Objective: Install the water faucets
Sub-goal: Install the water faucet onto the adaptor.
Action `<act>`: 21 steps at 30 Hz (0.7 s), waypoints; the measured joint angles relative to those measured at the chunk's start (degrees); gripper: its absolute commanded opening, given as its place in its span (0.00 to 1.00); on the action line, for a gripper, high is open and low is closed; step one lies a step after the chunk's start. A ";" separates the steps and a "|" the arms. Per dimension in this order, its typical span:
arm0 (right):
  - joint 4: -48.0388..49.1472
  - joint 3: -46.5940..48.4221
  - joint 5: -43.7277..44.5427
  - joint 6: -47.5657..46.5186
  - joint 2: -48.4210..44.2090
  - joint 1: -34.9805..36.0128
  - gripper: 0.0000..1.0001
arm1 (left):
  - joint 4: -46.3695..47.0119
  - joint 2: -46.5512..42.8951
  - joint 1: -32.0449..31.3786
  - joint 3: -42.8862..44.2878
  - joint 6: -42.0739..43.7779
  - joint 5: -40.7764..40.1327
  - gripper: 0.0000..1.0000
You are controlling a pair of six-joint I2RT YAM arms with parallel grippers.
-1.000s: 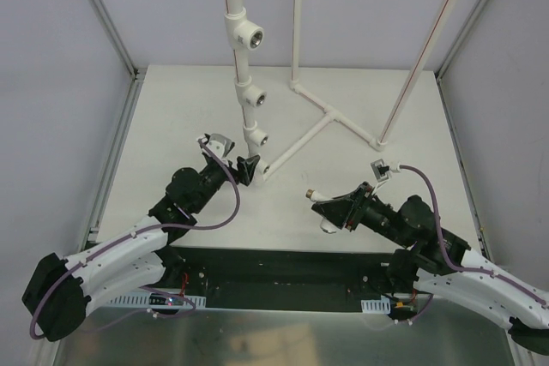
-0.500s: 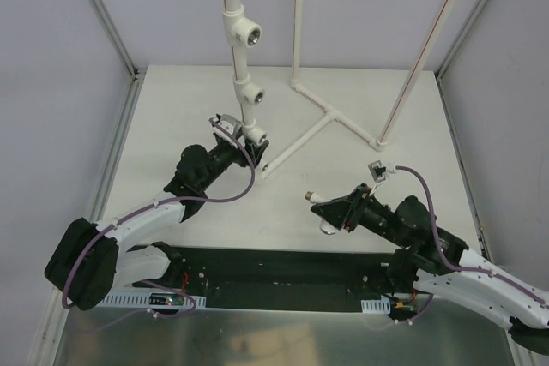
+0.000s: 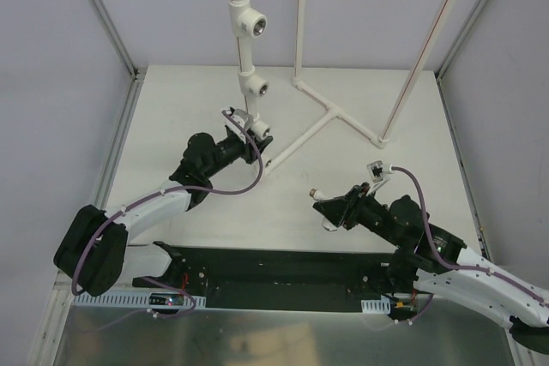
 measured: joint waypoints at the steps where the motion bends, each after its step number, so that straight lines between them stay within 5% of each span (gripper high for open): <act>1: 0.02 0.00 0.35 -0.98 0.02 0.00 0.00 | -1.14 -0.31 0.00 0.42 -0.17 0.11 0.00; 15: 11.67 -2.47 -0.20 -23.58 3.06 0.55 0.00 | -26.93 -15.02 -0.70 7.58 -5.75 2.67 0.00; 21: 16.68 -2.47 3.19 -31.50 7.41 8.15 0.00 | -32.00 -19.74 -7.34 7.58 -9.33 -2.97 0.00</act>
